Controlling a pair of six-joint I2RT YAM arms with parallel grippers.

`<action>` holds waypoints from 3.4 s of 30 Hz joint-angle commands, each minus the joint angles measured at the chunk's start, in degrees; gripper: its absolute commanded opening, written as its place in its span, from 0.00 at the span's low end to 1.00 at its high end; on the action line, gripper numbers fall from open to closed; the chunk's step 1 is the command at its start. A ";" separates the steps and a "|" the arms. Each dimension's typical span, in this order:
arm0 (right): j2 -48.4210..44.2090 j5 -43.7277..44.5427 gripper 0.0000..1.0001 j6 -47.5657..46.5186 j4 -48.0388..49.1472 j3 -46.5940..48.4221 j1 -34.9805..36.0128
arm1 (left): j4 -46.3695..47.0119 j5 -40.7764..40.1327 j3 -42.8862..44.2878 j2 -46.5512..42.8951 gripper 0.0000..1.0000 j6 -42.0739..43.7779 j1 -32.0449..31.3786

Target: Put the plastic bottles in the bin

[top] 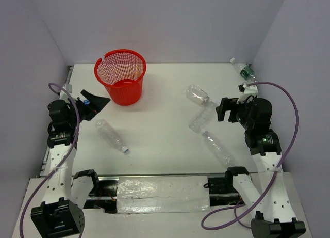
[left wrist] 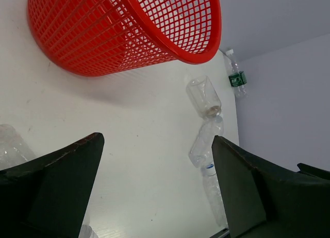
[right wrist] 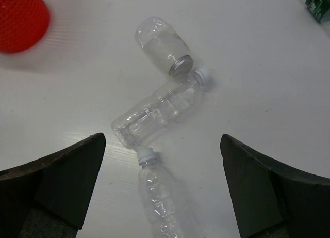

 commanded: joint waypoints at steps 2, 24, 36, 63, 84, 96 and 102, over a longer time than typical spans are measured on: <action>-0.45 0.16 1.00 0.88 1.79 1.43 -0.27 | 1.39 -0.24 1.30 -0.20 0.99 -0.70 -0.15; 7.09 -32.19 0.95 -24.96 -5.77 -0.86 -0.27 | -7.58 -20.37 8.32 16.74 0.95 -18.62 7.23; 11.67 -30.78 0.97 -23.29 -0.40 -1.91 -0.27 | -31.62 -30.47 37.49 48.37 0.99 -25.48 8.02; 11.59 -27.09 0.97 -22.32 -0.49 -0.07 -0.27 | -28.59 -34.35 40.85 64.58 0.54 -30.94 8.46; 9.91 -29.90 0.98 -22.23 -2.59 0.37 -0.27 | -12.52 -47.28 37.42 24.25 0.00 5.35 -7.43; 8.51 -30.96 0.98 -22.41 -3.39 0.11 -0.27 | 1.48 -36.72 45.31 30.73 0.11 16.08 -20.36; 7.72 -30.78 0.98 -22.76 -3.74 -0.07 -0.27 | 3.32 -38.12 48.92 38.64 0.37 20.21 -22.92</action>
